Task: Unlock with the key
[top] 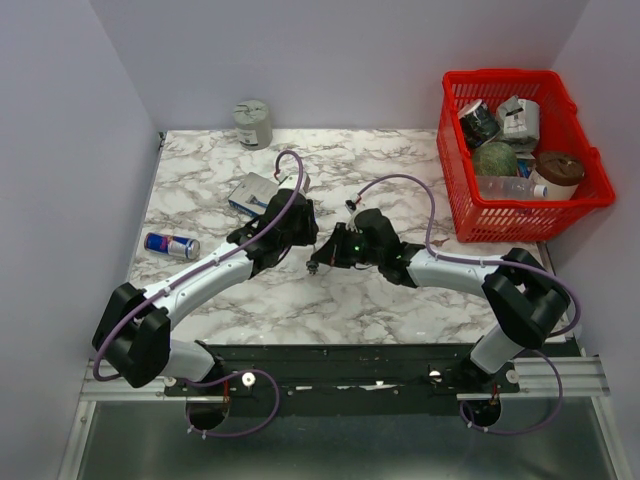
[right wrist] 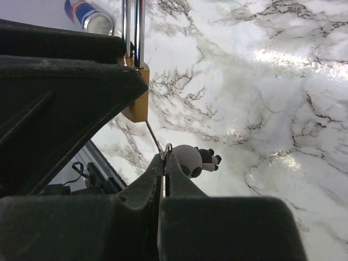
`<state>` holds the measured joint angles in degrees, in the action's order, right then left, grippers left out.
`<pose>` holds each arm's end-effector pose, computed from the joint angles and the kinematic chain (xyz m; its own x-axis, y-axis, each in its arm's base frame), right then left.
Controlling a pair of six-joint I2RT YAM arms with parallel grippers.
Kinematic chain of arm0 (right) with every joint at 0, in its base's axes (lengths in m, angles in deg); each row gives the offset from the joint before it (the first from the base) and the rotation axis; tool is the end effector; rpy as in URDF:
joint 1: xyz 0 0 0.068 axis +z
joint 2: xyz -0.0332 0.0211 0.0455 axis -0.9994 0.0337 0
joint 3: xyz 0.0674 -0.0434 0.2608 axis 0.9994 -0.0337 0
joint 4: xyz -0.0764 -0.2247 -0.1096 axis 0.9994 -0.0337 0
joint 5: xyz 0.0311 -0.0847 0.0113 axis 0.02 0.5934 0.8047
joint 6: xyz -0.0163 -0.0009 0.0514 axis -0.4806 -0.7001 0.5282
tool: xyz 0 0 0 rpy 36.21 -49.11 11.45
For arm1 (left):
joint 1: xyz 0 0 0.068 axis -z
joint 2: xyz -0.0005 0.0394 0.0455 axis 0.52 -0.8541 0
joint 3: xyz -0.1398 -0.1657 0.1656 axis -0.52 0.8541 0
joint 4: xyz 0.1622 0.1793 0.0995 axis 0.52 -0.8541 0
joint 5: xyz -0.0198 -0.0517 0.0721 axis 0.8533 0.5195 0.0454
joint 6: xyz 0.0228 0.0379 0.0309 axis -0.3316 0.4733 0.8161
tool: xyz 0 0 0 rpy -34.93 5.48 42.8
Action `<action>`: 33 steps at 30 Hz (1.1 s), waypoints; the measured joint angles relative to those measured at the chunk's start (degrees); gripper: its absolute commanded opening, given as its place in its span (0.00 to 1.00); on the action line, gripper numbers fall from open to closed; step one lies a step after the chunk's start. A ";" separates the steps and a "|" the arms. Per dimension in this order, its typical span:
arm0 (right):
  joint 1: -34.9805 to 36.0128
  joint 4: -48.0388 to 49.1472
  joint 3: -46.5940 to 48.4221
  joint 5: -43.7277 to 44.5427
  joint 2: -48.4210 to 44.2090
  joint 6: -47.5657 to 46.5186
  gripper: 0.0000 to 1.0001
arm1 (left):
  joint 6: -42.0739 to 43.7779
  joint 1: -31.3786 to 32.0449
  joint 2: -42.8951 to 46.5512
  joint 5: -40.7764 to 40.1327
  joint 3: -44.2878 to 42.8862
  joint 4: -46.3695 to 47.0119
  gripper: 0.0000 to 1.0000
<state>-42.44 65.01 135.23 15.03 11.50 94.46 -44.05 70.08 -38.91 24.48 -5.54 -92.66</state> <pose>0.2362 0.2520 0.1987 -0.8375 0.1949 -0.5104 -0.3025 0.6126 0.7302 0.2407 -0.1847 0.2670 -0.6190 -0.1337 -0.7739 0.2123 0.9202 -0.3288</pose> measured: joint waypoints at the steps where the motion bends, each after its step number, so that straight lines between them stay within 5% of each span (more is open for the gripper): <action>1: 0.00 0.00 0.07 0.11 -0.02 -0.22 0.01 | 0.00 0.00 -0.07 0.00 0.00 -0.02 0.00; 33: 0.00 -0.42 1.16 0.57 -0.70 -1.22 0.01 | 0.00 0.33 -0.94 0.04 0.00 -0.02 0.00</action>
<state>-42.44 64.59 136.39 15.60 10.80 93.24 -44.05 70.40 -39.85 24.52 -5.54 -92.69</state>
